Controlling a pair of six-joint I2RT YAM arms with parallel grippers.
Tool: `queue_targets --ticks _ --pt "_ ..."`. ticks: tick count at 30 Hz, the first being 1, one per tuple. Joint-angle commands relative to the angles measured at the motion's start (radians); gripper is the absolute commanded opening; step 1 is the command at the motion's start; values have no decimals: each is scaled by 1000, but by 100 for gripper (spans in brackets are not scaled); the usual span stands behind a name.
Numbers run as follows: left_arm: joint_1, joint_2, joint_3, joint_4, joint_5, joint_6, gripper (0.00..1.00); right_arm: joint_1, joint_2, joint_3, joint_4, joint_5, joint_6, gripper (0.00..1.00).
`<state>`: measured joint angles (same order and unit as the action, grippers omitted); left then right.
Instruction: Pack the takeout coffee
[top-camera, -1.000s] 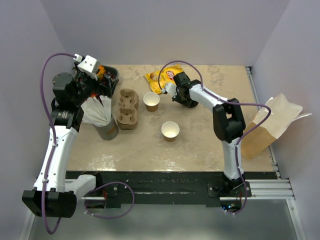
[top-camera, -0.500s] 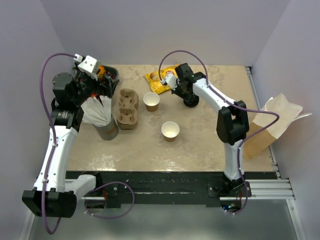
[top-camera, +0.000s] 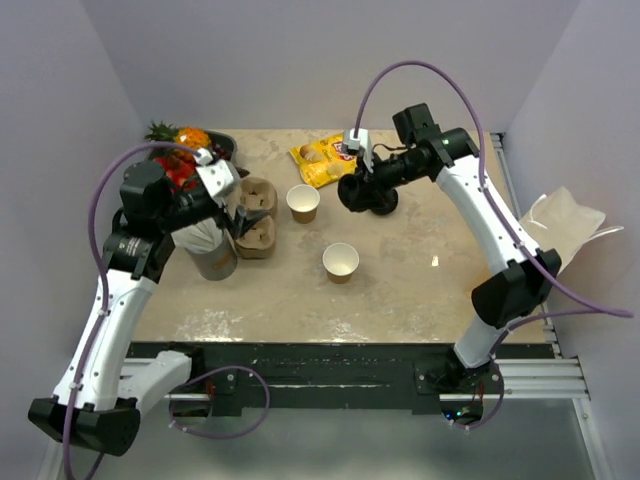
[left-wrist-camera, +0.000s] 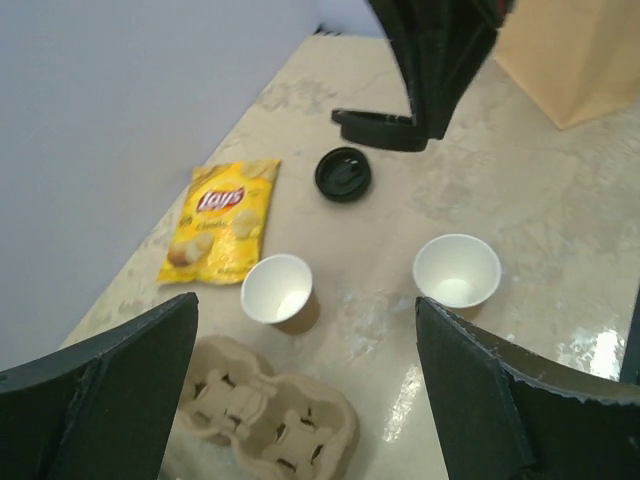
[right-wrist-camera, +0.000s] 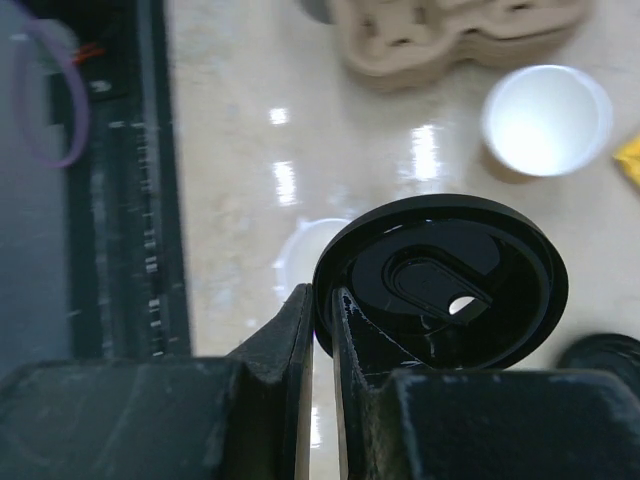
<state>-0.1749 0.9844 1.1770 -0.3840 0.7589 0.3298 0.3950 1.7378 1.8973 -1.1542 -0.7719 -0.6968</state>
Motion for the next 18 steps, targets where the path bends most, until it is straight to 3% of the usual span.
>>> queue_targets --ticks 1,4,5,8,11,18 --pt "-151 -47 -60 -9 120 191 92 10 -66 -108 -189 -268 -96 8" --pt "-348 -1 -68 34 -40 233 90 10 -99 -153 -236 -293 -135 9" --pt "-464 20 -39 28 -81 256 89 11 -107 -159 -236 -306 -142 9" --pt "-630 124 51 -68 -177 395 83 11 -116 -179 -237 -386 -168 9" --pt "-695 186 85 -101 -258 456 80 10 -112 -196 -236 -437 -170 9" --pt "-712 200 65 -59 -339 587 76 11 -147 -256 -237 -389 -182 9"
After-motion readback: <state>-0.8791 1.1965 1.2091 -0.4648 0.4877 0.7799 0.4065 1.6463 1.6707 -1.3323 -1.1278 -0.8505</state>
